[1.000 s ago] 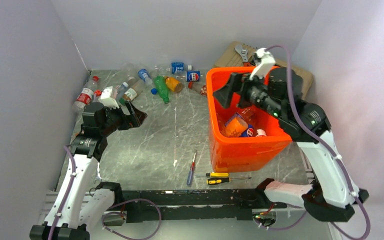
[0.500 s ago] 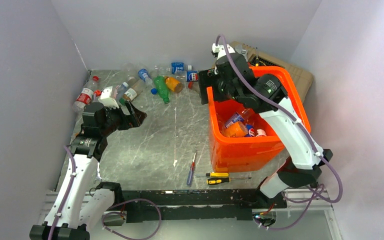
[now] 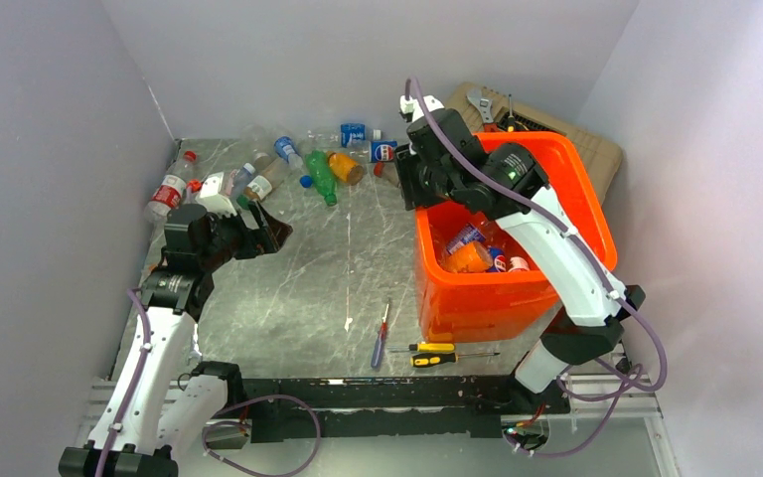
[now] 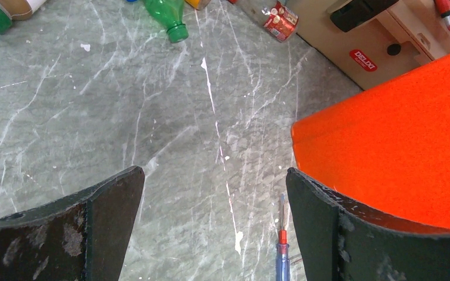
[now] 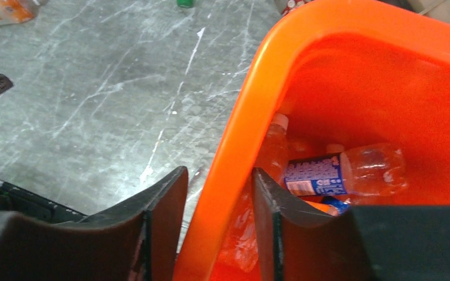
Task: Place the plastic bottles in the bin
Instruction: Move the trash bin to the center of the board.
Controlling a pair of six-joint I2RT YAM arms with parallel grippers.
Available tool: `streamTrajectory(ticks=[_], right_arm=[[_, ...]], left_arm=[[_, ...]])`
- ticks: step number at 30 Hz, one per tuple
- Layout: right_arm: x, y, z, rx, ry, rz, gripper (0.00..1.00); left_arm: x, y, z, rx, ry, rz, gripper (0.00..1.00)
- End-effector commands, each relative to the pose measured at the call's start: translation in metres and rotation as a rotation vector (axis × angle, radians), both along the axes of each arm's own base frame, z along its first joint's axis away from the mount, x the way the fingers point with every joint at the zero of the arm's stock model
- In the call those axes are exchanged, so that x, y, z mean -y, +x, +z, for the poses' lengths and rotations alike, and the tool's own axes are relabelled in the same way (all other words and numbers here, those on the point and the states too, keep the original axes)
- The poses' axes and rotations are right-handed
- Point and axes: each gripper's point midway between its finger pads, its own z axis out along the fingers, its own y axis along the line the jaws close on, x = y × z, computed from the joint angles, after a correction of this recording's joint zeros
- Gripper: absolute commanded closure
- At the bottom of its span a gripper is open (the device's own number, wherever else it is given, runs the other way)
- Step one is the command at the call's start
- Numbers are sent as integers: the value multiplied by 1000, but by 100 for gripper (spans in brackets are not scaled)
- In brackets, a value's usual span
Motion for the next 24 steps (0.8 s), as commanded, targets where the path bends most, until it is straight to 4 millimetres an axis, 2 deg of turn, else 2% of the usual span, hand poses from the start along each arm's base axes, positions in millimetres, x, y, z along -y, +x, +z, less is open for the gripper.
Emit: streamTrajectory(ticks=[1, 9, 13, 18, 24], right_arm=[[-2, -5, 8, 15, 7, 31, 57], [-17, -10, 15, 42, 24, 98, 80], [-29, -14, 24, 72, 49, 150, 100], [-49, -21, 35, 112, 69, 221, 100], [-92, -47, 55, 265, 36, 442, 100]], left_arm=[[1, 0, 9, 40, -10, 1, 4], [0, 0, 8, 36, -5, 5, 4], [0, 1, 8, 34, -6, 5, 4], [1, 1, 7, 33, -6, 5, 4], [0, 2, 5, 27, -2, 7, 4]])
